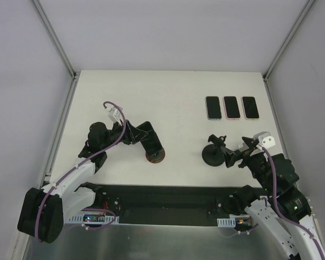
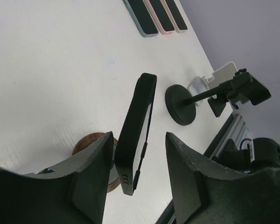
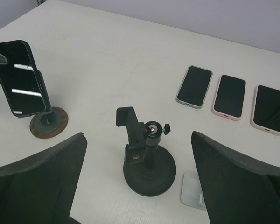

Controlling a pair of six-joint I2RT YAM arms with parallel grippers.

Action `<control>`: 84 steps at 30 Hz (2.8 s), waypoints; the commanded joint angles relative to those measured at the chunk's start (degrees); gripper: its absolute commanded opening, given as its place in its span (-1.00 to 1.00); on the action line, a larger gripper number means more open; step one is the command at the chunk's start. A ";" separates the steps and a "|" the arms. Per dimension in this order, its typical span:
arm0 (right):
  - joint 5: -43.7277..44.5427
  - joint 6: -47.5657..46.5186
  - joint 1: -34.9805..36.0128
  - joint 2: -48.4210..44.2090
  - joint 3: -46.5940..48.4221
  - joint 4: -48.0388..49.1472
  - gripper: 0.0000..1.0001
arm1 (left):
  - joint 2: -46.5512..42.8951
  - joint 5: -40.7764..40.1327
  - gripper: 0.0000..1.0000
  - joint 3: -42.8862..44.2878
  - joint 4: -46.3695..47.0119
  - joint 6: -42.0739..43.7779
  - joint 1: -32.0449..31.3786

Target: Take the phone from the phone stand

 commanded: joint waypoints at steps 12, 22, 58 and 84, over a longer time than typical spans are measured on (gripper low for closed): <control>-3.58 -2.05 0.38 -0.82 -2.59 2.43 0.93 | -6.77 -7.97 0.38 0.15 -0.43 4.51 0.25; -3.67 -2.31 0.29 -1.79 -3.12 2.43 0.93 | -2.72 -1.73 -0.07 0.68 3.35 3.18 0.16; -8.76 -2.23 0.29 0.32 -2.94 2.07 0.93 | -8.87 -1.72 -1.00 1.21 5.81 2.22 0.16; -30.57 2.26 2.48 34.94 15.59 8.66 0.93 | -13.62 -3.48 -1.00 10.43 -4.03 -14.83 -0.89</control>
